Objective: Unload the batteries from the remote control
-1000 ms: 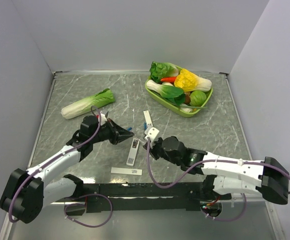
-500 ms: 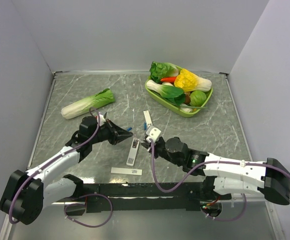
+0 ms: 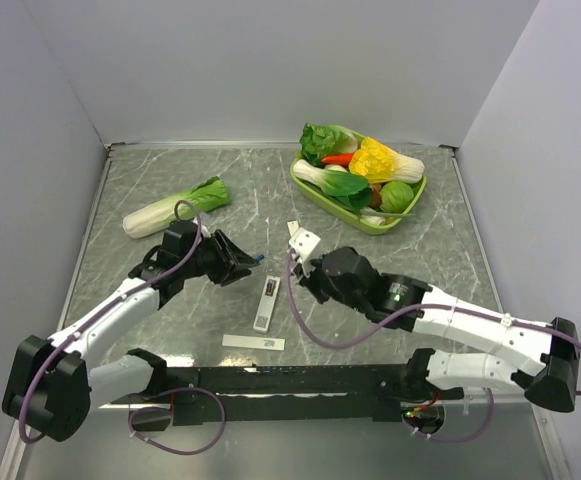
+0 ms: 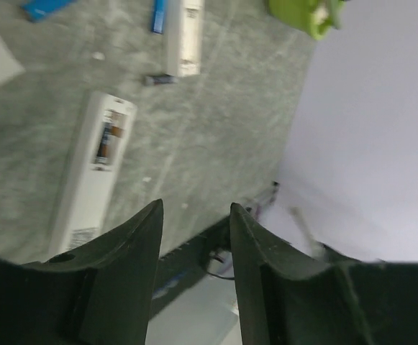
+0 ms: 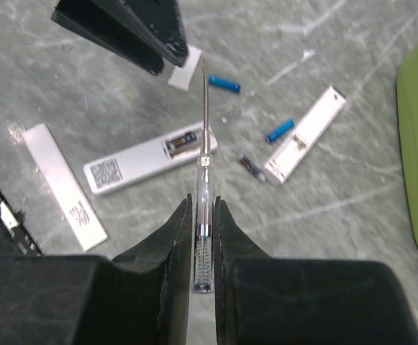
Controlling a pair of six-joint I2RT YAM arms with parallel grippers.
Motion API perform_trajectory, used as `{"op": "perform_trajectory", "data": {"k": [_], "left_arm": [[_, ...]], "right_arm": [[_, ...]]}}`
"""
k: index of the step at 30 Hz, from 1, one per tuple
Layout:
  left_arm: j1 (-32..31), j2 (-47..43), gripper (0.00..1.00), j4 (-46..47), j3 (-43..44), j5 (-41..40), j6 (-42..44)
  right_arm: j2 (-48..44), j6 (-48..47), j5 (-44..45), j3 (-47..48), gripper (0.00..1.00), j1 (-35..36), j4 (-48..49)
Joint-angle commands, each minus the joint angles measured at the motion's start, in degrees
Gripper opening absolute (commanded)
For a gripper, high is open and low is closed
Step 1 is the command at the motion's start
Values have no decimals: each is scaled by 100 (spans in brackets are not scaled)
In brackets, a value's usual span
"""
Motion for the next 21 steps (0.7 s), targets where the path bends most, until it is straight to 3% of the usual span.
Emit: {"op": "perform_trajectory", "data": {"k": [1,9,15,21], "left_arm": [[144,266,46,-552,159,-502,826],[215,1066,42,641,-429,51,1012],[224,1611,40,1381,-685,438,924],[215,2016,38,1777,-738,658,959]], "right_arm": [[502,229,-209,1073,0,-269,-2114],[1741,220,-1473,2101,0,-497,-3135],[2797,229,-1599,2805,0,-533,-3698],[3281,176,-1634,3131,0,-708,-3742]]}}
